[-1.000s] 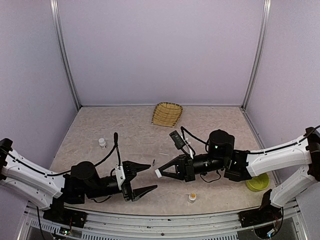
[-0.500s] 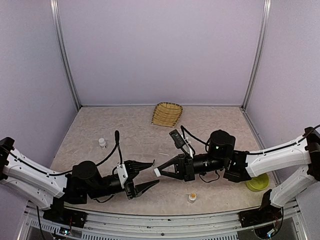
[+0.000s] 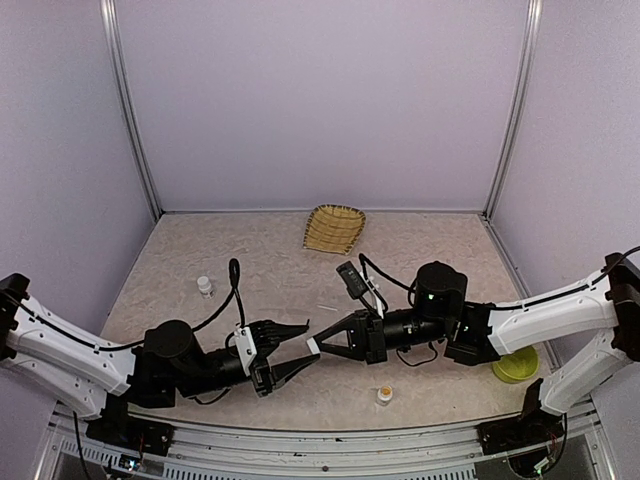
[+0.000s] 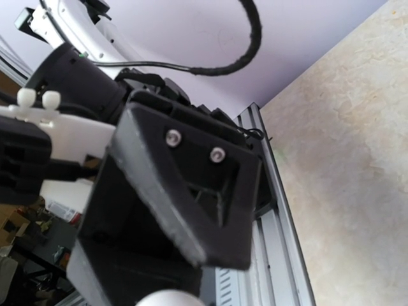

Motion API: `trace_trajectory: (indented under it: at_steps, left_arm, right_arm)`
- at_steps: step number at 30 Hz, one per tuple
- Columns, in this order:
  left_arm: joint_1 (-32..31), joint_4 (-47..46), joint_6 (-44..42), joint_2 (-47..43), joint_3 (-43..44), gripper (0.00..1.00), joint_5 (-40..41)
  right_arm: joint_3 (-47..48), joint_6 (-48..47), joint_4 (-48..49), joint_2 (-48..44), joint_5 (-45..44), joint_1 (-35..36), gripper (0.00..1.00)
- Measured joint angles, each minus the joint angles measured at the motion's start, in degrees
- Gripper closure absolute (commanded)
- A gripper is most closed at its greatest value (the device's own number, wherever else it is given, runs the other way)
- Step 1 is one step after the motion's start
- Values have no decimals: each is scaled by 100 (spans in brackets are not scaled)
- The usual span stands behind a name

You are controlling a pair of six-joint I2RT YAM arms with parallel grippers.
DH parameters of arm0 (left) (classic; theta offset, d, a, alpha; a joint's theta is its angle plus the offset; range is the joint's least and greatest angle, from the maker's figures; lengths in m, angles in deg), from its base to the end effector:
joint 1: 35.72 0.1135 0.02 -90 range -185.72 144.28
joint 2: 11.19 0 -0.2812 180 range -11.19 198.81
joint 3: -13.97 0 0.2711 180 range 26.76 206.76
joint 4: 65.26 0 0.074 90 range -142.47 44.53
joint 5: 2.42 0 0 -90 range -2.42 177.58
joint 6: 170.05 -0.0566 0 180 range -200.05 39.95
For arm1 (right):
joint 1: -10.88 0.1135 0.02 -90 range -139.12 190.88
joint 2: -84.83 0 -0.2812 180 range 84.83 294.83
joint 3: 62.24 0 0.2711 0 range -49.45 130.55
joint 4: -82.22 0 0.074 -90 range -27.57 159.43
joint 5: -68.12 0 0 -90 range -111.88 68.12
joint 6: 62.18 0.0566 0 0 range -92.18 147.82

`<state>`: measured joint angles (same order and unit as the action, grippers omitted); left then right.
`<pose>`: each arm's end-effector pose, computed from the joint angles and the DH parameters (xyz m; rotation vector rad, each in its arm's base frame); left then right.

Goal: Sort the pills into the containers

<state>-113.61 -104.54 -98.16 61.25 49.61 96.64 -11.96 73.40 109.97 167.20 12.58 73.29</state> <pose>0.0679 -0.2739 0.2248 1.0767 1.1437 -0.7071 0.1257 0.3097 0.2391 -0.8407 1.8487 1.8195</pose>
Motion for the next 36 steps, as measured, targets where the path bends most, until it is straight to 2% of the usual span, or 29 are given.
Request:
trace_trajectory:
  at_steps: [4,12,18,20,22,23,26,31,36]
  left_arm:
    - [0,0,0,24,4,55,0]
    - [-11,13,2,70,20,70,-26]
    - [-22,33,-22,72,35,76,-15]
    - [-22,35,-20,72,35,71,-2]
    - [-22,35,-15,72,35,57,2]
    - [-22,42,-9,72,37,55,2]
    - [-22,37,2,74,79,54,42]
    - [-22,33,7,74,98,62,42]
    - [-28,59,4,72,98,62,35]
  right_arm:
    - [0,7,11,26,2,0,100]
    - [-2,39,15,35,-26,0,100]
    - [-9,57,22,35,-66,0,100]
    - [-9,57,22,37,-72,-2,100]
    - [-9,57,24,37,-76,-2,100]
    - [-9,57,28,37,-72,0,100]
    - [-9,55,31,37,-57,13,100]
    - [-9,28,7,37,-87,20,100]
    - [-9,-9,-4,35,-109,20,100]
